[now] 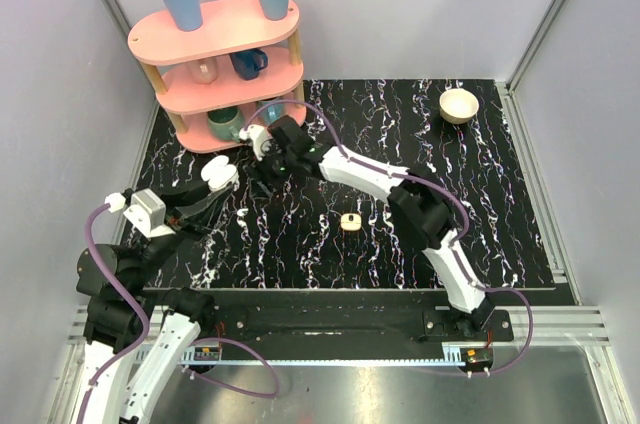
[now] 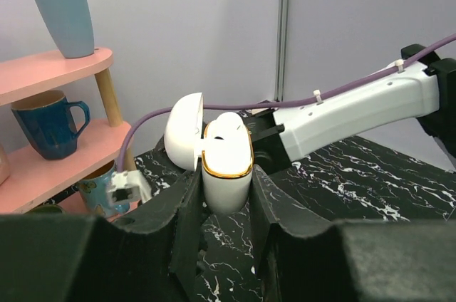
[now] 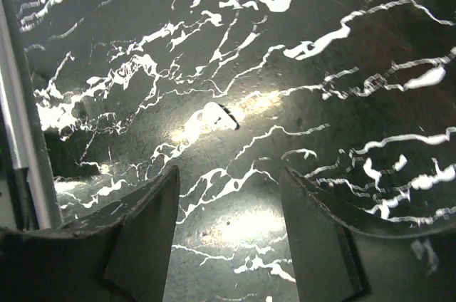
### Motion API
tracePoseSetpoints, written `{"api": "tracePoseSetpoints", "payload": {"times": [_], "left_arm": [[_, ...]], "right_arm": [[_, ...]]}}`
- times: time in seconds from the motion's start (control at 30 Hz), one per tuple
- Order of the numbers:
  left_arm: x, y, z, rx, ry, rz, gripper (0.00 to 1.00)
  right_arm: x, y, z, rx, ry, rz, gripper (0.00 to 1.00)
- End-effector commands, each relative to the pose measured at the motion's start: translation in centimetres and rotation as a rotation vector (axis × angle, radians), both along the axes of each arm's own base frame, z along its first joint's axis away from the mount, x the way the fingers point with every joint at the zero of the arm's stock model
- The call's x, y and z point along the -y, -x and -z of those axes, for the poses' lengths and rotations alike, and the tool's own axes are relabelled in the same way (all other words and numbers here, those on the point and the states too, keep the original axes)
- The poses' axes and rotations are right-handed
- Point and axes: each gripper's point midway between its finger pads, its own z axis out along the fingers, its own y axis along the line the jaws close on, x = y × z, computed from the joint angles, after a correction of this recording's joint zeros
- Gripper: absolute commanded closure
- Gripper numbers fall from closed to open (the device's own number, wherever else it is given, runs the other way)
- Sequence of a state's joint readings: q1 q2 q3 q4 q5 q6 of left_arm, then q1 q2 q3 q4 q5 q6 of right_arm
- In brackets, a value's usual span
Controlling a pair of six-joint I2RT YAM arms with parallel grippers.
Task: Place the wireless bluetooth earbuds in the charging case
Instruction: Pick up the left earbud from the center of the board.
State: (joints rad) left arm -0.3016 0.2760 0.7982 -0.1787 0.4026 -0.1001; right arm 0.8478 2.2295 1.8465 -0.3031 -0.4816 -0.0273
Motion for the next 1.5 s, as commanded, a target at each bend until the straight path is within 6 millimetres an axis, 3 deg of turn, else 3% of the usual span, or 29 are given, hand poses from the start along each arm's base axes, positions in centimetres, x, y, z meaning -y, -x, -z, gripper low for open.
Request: {"api": "tracePoseSetpoints", "payload": {"times": [0.0, 0.03, 0.13, 0.33, 0.57, 0.77, 0.9, 1.13, 1.47], "left_arm": [[-0.8, 1.0, -1.9, 0.057, 0.019, -0.029, 1.00], [-0.8, 1.1, -1.9, 0.058, 0.018, -0.025, 1.00], [-0.8, 1.4, -2.2, 0.066, 0.021, -0.023, 1.00], [-0.9, 1.8, -2.1, 0.068, 0.016, -0.019, 1.00], [-1.1, 1.8, -1.4, 0.055, -0.002, -0.033, 1.00], [-1.2, 1.5, -0.8, 0.047, -0.003, -0.046, 1.00], [-1.2, 1.5, -0.9, 0.049, -0.004, -0.045, 1.00], [-1.0, 1.4, -0.8, 0.050, -0.013, -0.038, 1.00], [-1.2, 1.4, -0.5, 0.044, -0.007, -0.045, 1.00]], "right_arm": [[-2.1, 1.6, 1.8, 0.110, 0.070, -0.154, 0.34], [-2.3, 1.5, 3.4, 0.107, 0.098, -0.152, 0.34], [-3.3, 1.3, 4.7, 0.109, 0.108, -0.145, 0.34], [-5.4, 0.9, 6.0, 0.169, 0.123, -0.154, 0.32], [-6.9, 0.2, 5.0, 0.221, 0.105, -0.166, 0.31], [-7.7, 2.2, 7.1, 0.221, 0.145, -0.231, 0.31], [-8.1, 3.0, 8.0, 0.216, 0.158, -0.238, 0.32], [-7.3, 2.6, 9.3, 0.253, 0.213, -0.217, 0.34], [-6.2, 1.4, 9.4, 0.327, 0.266, -0.172, 0.46]]}}
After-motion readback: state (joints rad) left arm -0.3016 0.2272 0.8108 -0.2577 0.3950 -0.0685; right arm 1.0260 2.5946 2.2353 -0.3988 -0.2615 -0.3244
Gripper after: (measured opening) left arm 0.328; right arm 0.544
